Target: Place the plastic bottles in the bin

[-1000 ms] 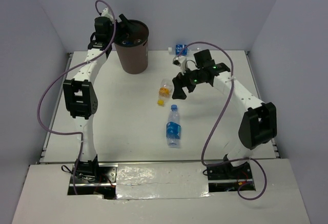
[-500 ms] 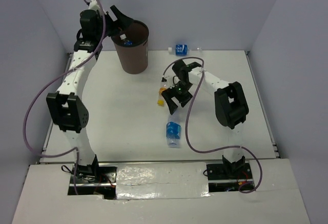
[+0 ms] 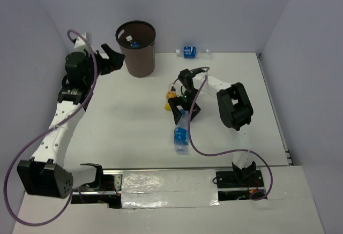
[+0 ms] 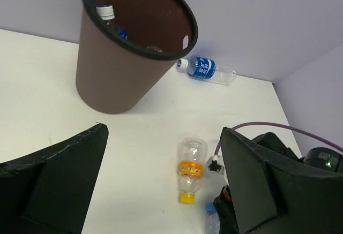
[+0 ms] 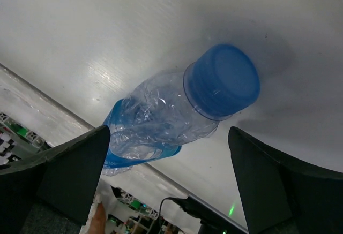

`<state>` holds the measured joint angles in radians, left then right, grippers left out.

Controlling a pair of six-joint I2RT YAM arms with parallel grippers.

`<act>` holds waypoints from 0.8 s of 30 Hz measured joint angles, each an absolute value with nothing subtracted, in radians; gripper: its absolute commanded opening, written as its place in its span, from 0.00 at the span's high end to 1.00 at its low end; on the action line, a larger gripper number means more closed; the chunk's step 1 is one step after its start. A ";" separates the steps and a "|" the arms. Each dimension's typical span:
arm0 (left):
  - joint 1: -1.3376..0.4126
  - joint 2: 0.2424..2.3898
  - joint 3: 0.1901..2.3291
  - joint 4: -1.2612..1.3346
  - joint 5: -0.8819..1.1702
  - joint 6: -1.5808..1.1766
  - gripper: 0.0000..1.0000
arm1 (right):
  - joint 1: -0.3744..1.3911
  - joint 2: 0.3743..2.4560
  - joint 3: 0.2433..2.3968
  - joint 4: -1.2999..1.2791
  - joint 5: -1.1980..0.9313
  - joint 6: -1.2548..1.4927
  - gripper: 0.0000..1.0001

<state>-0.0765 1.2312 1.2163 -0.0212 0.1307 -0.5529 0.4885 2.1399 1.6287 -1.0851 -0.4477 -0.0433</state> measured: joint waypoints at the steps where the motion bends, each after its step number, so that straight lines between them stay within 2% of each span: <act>1: -0.076 1.199 1.174 -0.024 0.121 -0.554 0.01 | 0.488 2.142 1.629 -1.083 -0.445 -0.038 0.03; 7: -0.076 1.031 0.955 0.004 0.080 -0.581 0.01 | 0.489 2.163 1.631 -1.075 -0.430 -0.015 0.15; 14: -0.076 0.950 0.854 -0.028 0.078 -0.585 0.01 | 0.489 2.177 1.633 -1.066 -0.440 0.010 0.32; 16: -0.076 0.931 0.821 -0.022 0.110 -0.591 0.01 | 0.489 2.178 1.630 -1.061 -0.450 0.011 0.39; 17: -0.076 0.924 0.803 -0.011 0.132 -0.603 0.01 | 0.489 2.178 1.629 -1.059 -0.453 0.010 0.46; 24: -0.085 0.943 0.645 0.149 0.348 -0.712 0.01 | 0.474 2.141 1.576 -1.029 -0.511 -0.020 0.76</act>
<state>-0.0853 0.9432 0.6453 0.1490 0.3485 -0.7120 0.4744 2.1410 1.5764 -1.0290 -0.5106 -0.0200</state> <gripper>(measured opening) 0.994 0.481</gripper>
